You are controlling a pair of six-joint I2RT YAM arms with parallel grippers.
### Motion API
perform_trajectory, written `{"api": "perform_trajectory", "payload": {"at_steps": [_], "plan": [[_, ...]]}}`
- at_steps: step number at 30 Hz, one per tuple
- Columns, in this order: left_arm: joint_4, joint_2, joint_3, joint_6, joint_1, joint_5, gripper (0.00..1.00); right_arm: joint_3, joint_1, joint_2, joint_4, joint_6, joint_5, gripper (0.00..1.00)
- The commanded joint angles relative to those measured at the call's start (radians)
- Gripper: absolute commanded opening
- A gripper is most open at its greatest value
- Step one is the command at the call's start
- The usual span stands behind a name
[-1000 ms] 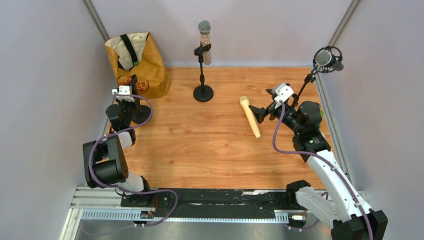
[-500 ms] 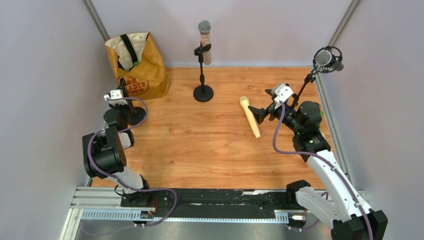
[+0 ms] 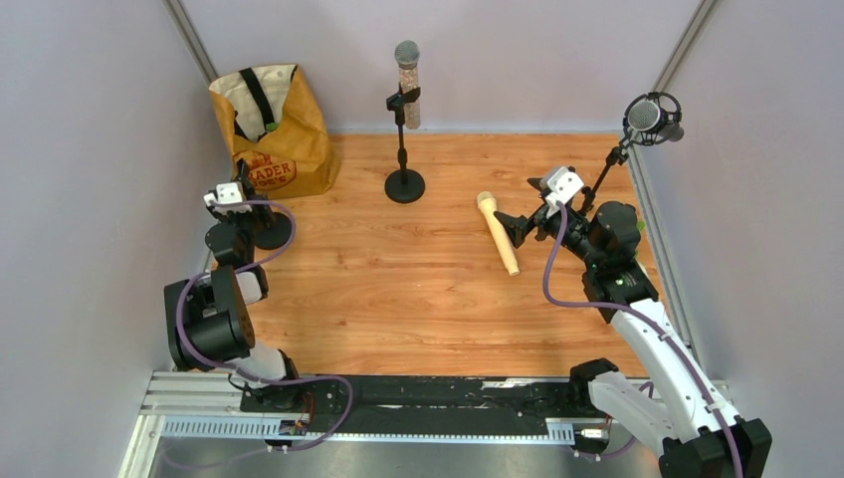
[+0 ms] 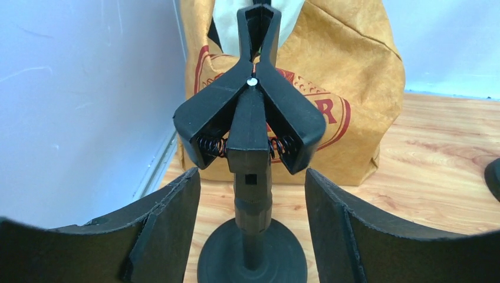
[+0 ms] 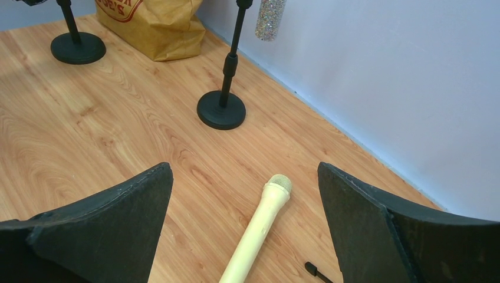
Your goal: Remove the microphone from the stand
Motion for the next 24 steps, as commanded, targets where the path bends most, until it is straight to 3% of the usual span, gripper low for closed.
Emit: {"api": "perform_trajectory", "payload": {"at_steps": [1, 4, 10, 14, 19, 22, 24], "plan": [[-0.079, -0.131, -0.030, 0.029, 0.008, -0.018, 0.73, -0.007, -0.003, -0.023, 0.034, 0.010, -0.017, 1.00], [-0.272, -0.266, -0.029, 0.053, 0.010, -0.039, 0.73, -0.007, -0.003, -0.024, 0.032, 0.008, -0.017, 1.00], [-0.929, -0.481, 0.109, 0.187, 0.010, -0.124, 0.74, -0.007, -0.001, -0.026, 0.032, 0.010, -0.021, 1.00], [-1.166, -0.634, 0.160, 0.308, 0.010, -0.070, 0.75, -0.007, -0.003, -0.031, 0.030, 0.010, -0.021, 1.00], [-1.396, -0.788, 0.207, 0.468, 0.010, 0.210, 0.76, -0.002, -0.003, -0.043, 0.029, 0.010, -0.020, 1.00], [-1.550, -0.774, 0.262, 0.526, 0.010, 0.430, 0.77, -0.001, -0.001, -0.043, 0.027, 0.011, -0.023, 1.00], [-1.567, -0.753, 0.281, 0.546, 0.005, 0.592, 0.78, -0.002, -0.003, -0.041, 0.027, 0.011, -0.026, 1.00]]}}
